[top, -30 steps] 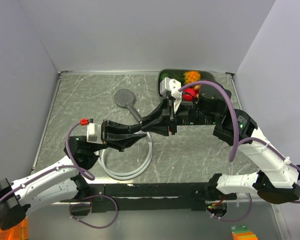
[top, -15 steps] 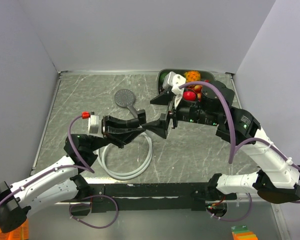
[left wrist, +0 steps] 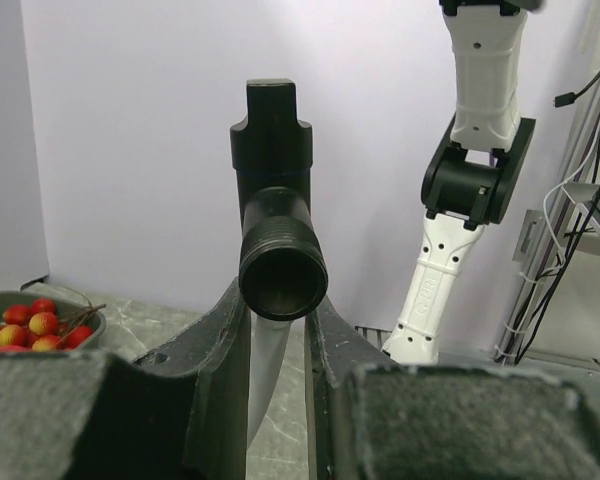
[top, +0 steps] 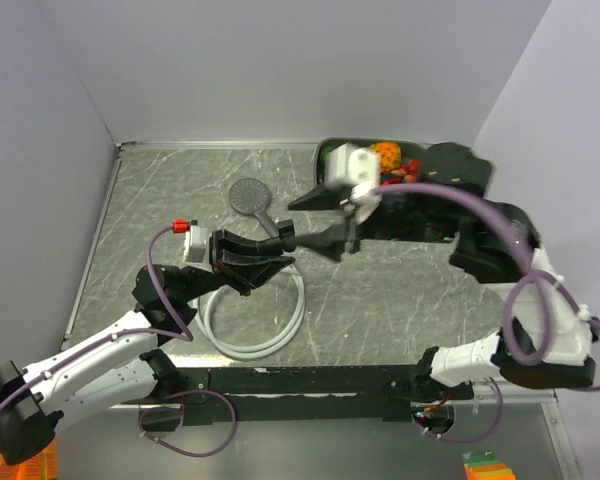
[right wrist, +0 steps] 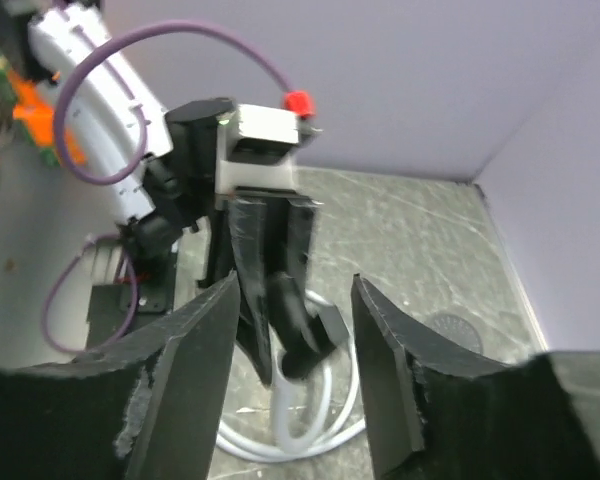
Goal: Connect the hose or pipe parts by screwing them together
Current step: Install the adaptor on the pipeline.
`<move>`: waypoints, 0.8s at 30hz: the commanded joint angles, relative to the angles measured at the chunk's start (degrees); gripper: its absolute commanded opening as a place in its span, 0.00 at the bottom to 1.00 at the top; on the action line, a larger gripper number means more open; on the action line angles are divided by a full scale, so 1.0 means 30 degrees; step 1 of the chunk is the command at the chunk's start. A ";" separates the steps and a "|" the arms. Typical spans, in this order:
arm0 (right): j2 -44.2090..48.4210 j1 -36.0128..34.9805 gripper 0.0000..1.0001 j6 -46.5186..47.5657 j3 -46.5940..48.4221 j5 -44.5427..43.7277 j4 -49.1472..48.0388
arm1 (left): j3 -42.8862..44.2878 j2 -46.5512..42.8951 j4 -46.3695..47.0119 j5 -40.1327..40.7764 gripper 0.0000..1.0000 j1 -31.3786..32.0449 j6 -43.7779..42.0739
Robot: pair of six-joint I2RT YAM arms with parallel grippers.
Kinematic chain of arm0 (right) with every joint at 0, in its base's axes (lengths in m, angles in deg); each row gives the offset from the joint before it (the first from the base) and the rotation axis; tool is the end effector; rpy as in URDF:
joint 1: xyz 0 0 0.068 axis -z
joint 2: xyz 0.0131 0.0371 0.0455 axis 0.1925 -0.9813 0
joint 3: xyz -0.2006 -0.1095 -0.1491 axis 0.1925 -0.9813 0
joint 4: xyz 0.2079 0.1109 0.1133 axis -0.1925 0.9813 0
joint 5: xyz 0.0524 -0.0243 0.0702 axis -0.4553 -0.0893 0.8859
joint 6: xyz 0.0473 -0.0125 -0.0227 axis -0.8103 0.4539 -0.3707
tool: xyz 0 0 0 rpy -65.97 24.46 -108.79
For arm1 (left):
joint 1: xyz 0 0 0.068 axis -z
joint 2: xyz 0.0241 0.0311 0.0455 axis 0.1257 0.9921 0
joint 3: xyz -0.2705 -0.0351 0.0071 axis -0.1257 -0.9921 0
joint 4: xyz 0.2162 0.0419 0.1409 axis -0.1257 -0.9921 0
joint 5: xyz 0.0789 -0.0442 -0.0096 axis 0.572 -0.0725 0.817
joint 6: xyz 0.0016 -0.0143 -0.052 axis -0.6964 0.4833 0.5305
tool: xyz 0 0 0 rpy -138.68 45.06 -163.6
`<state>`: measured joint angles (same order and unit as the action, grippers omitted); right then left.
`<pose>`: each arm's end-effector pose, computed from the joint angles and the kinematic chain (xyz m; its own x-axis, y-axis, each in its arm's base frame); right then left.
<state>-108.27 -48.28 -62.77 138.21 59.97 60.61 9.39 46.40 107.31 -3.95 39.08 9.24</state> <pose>0.0859 0.1723 0.5722 0.2845 -0.0847 -0.9549 -0.9496 0.1121 -0.2929 0.1136 -0.1425 0.3569 -0.0579 -0.5280 -0.8473 0.9828 0.1187 -0.1411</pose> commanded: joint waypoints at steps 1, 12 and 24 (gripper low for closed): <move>-0.1997 -0.2003 0.60 0.3204 0.1978 -0.0900 0.2832 | 0.0227 0.0044 0.2884 -0.0686 0.01 0.0267 -0.1341; -0.5486 -0.2910 0.31 0.3558 0.7195 -0.0017 0.8664 | 0.0870 0.0103 0.0985 -0.0221 0.01 0.0708 -0.3076; -0.6044 -0.4026 0.72 0.5052 0.6025 -0.5936 0.8728 | 0.1575 0.0074 -0.1158 -0.0718 0.01 0.0708 -0.3662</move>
<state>-126.58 -59.90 -49.78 156.07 49.46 86.86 11.42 47.47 100.84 -5.61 40.96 -1.05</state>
